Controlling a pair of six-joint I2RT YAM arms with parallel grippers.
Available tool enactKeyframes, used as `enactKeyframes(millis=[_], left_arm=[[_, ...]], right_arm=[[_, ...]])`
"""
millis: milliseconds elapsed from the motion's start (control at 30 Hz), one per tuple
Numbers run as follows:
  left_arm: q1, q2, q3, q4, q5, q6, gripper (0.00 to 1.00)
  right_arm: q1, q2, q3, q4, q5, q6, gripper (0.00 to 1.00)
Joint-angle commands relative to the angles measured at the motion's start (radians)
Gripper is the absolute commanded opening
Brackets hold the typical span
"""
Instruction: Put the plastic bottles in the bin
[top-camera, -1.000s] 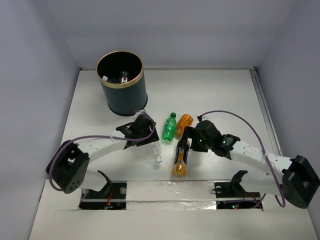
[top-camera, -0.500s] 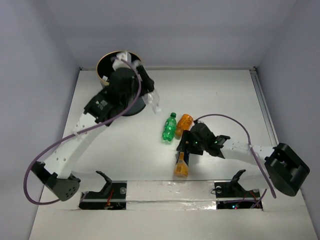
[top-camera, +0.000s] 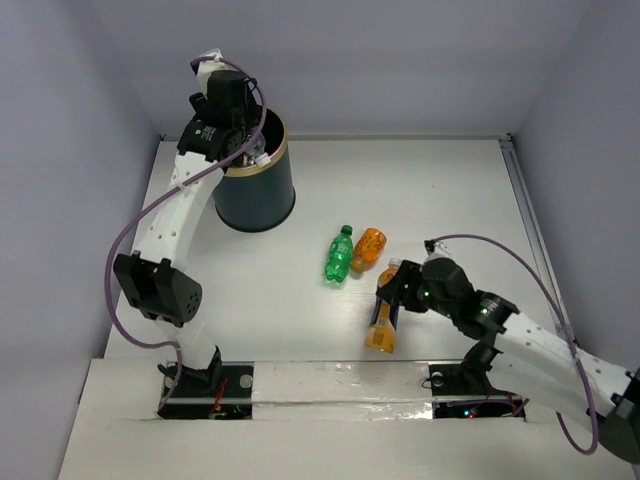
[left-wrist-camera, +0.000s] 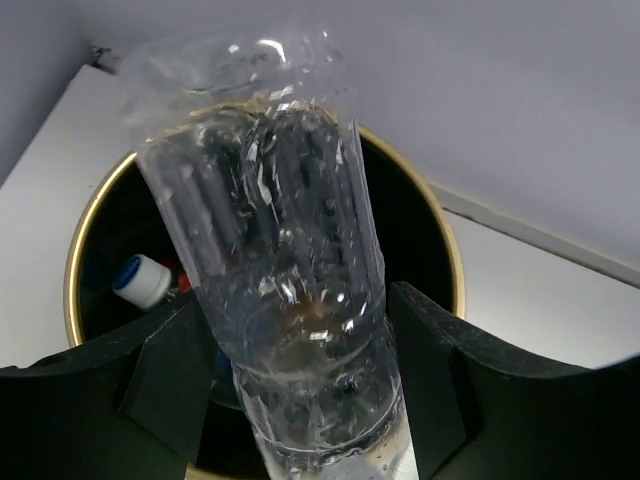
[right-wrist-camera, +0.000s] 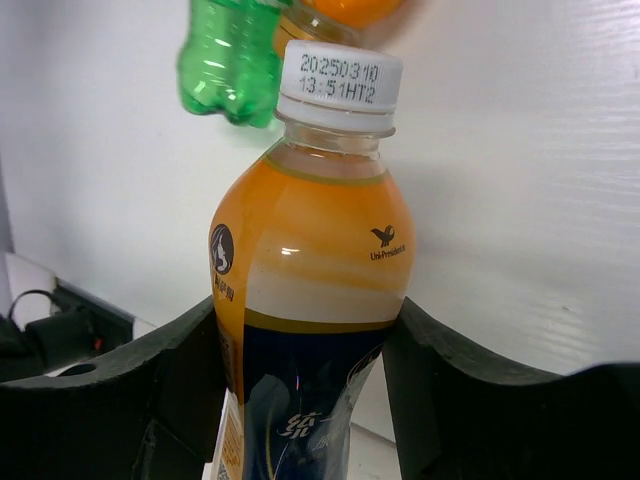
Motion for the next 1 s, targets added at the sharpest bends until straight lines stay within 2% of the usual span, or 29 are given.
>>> enactKeyframes(millis=[0, 200, 267, 367, 500, 600, 667, 700, 733, 800, 967], left_arm=[[0.044, 0.008, 0.072, 0.060, -0.105, 0.050, 0.37], [0.055, 0.056, 0.110, 0.068, -0.142, 0.044, 0.41], [0.055, 0.049, 0.110, 0.073, -0.129, 0.038, 0.42], [0.067, 0.031, 0.124, 0.074, -0.094, 0.012, 0.39], [0.076, 0.003, 0.073, 0.131, -0.115, 0.030, 0.38], [0.076, -0.003, -0.020, 0.177, -0.129, 0.039, 0.45], [0.076, -0.021, -0.072, 0.214, -0.126, 0.039, 0.55], [0.076, -0.044, -0.126, 0.229, -0.123, 0.032, 0.68], [0.076, -0.055, -0.144, 0.255, -0.113, 0.030, 0.74], [0.085, -0.084, -0.166, 0.263, -0.082, 0.025, 0.84], [0.085, -0.173, -0.145, 0.229, 0.004, 0.025, 0.87]], right_arm=[[0.001, -0.104, 0.064, -0.118, 0.057, 0.005, 0.56], [0.001, -0.095, 0.270, -0.176, 0.063, -0.040, 0.56], [0.001, -0.046, 0.370, -0.169, 0.065, -0.069, 0.56], [0.001, 0.046, 0.512, -0.166, 0.059, -0.109, 0.56], [0.001, 0.155, 0.650, -0.130, 0.068, -0.144, 0.56], [0.001, 0.265, 0.770, -0.115, 0.072, -0.170, 0.56], [0.001, 0.357, 0.911, -0.103, 0.068, -0.183, 0.55], [0.001, 0.389, 0.964, -0.106, 0.060, -0.186, 0.55], [0.001, 0.420, 1.068, -0.104, 0.059, -0.190, 0.55], [0.001, 0.510, 1.165, -0.103, 0.066, -0.204, 0.55], [0.001, 0.727, 1.521, -0.146, 0.077, -0.229, 0.55]])
